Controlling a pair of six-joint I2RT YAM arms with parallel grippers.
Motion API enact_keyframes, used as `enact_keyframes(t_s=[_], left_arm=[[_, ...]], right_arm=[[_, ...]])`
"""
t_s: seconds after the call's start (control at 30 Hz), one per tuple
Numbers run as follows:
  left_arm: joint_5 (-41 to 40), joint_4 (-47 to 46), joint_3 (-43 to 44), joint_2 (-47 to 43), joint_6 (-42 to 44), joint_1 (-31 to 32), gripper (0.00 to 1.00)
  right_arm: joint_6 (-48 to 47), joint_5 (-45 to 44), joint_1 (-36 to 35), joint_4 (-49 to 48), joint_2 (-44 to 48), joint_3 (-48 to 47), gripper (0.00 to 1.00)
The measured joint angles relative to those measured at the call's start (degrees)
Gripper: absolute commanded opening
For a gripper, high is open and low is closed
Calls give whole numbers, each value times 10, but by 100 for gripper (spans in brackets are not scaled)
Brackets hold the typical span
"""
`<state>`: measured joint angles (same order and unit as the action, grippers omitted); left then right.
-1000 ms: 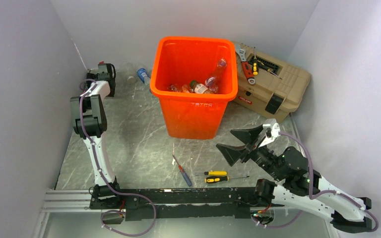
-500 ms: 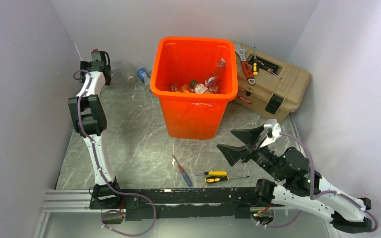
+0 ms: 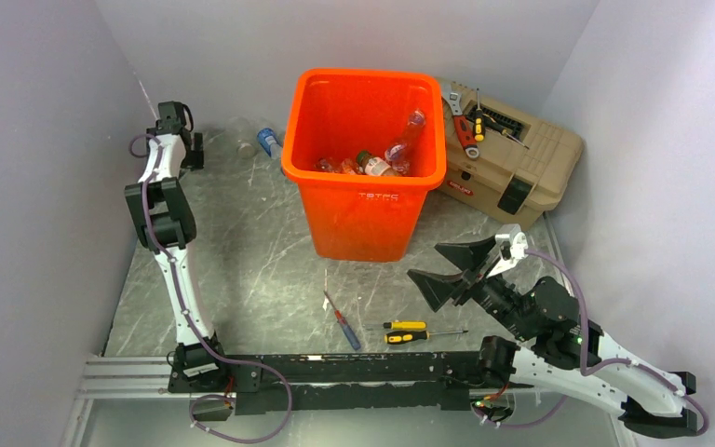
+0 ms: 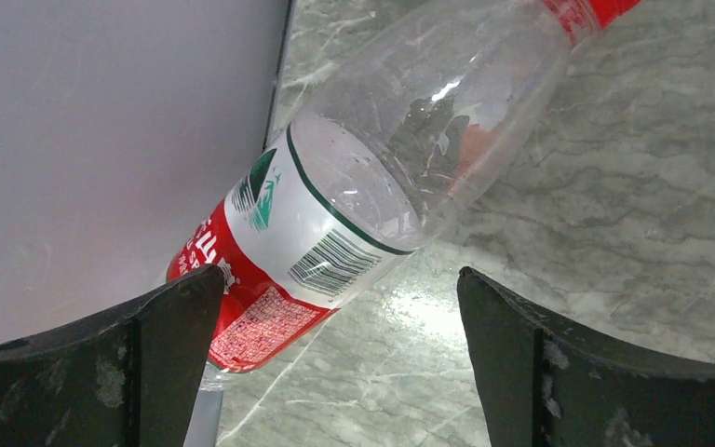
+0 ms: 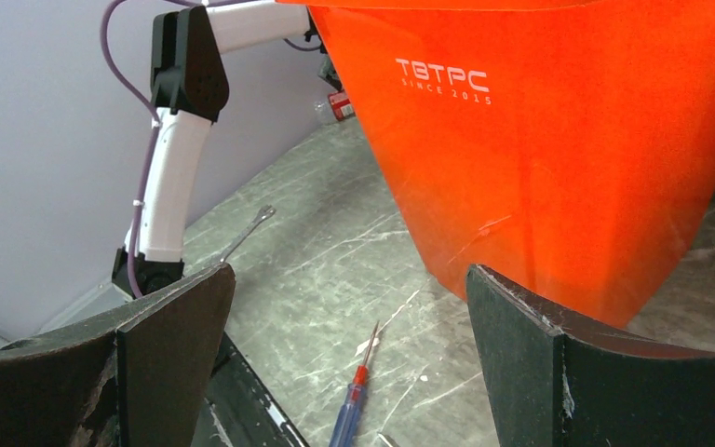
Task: Put the plastic bottles in the bin
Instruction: Pick up the plastic bottle from the corner of the board.
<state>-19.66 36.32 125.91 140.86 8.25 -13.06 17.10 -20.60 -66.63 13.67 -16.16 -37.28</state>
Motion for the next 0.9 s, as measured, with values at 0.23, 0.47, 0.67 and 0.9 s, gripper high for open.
enact_keyframes(t_s=[0.23,0.47,0.67,0.9], left_arm=[[30,6,8,4,-5,-9,97],[51,16,44,27,-12,-19,95],[115,27,53,53,-59,-19,90],[146,6,22,40,-77,-18,70]], right_arm=[[-1,-2,0,0,0,1,100],[-1,-4,0,0,-3,1,100],[-1,-4,0,0,-3,1,100],[-1,-5,0,-1,-3,3,100]])
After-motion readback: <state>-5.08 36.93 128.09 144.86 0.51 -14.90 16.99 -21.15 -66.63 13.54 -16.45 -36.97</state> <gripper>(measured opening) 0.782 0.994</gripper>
